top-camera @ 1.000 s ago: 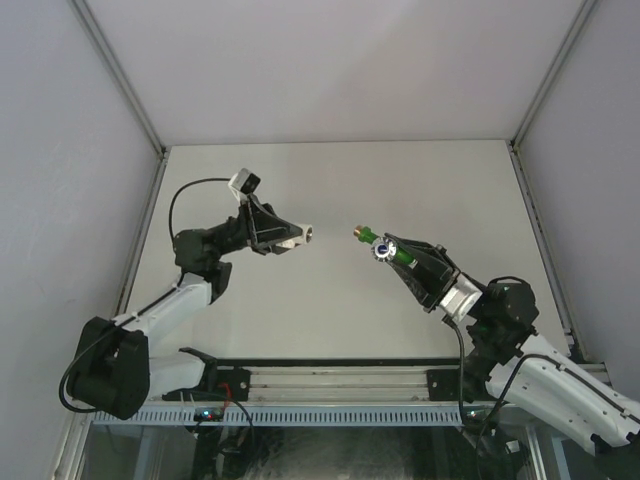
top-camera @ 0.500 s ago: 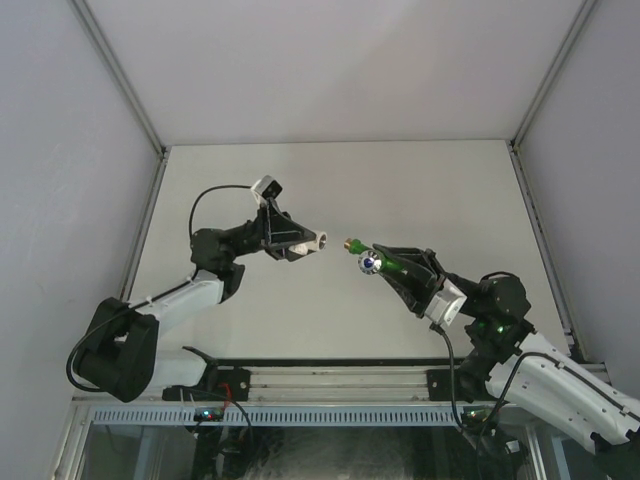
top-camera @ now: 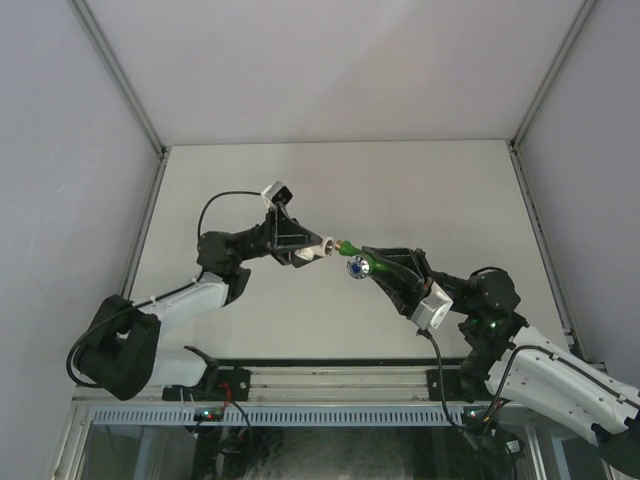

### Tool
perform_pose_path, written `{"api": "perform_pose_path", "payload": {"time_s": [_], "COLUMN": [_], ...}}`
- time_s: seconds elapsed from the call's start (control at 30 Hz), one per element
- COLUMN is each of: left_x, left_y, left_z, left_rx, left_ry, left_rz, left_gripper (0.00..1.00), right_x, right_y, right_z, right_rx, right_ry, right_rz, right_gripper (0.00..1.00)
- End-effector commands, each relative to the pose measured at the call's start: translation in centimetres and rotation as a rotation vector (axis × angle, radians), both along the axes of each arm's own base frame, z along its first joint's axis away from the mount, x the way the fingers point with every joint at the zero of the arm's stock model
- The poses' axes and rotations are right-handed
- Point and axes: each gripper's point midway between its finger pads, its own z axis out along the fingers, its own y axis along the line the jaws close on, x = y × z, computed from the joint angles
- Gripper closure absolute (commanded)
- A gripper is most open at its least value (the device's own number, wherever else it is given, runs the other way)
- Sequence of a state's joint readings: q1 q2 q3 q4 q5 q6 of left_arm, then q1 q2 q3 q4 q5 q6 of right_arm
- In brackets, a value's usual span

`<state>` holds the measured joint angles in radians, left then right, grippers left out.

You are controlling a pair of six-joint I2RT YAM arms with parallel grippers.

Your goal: Install the water faucets

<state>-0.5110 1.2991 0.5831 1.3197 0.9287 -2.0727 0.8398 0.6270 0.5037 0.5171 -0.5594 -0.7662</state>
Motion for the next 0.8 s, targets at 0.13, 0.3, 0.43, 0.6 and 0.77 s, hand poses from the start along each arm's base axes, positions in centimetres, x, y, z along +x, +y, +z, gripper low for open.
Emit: {"api": "perform_pose_path", "payload": {"time_s": [0.13, 0.3, 0.43, 0.6, 0.77], "left_x": [-0.3, 0.6, 0.6, -0.1, -1.2], "left_y": [0.5, 1.9, 2.8, 2.4, 1.8], "left_z": [0.5, 0.5, -0.2, -0.1, 1.1], "left_rx": [-0.037, -0.113, -0.157, -0.137, -0.116], "left_ry": [0.156, 0.404, 0.537, 0.514, 0.426], "left_rz": [-0.052, -0.023, -0.008, -0.040, -0.082], "left_gripper": [1.00, 1.00, 1.00, 1.00, 1.00], "right_x": [-1.0, -0.5, -0.5, -2.1, -3.2], "right_y": [-0.3, -0.8, -0.9, -0.3, -0.2], "right_z": [3.7, 3.1, 2.6, 1.9, 1.7], "right_rx": [0.033, 0.001, -0.022, -0.064, -0.083], "right_ry": [-0.130, -0.132, -0.127, -0.092, -0.046], "right_rz": [0.010, -0.036, -0.035, 0.081, 0.199], "right_gripper": [1.00, 1.00, 1.00, 1.00, 1.00]}}
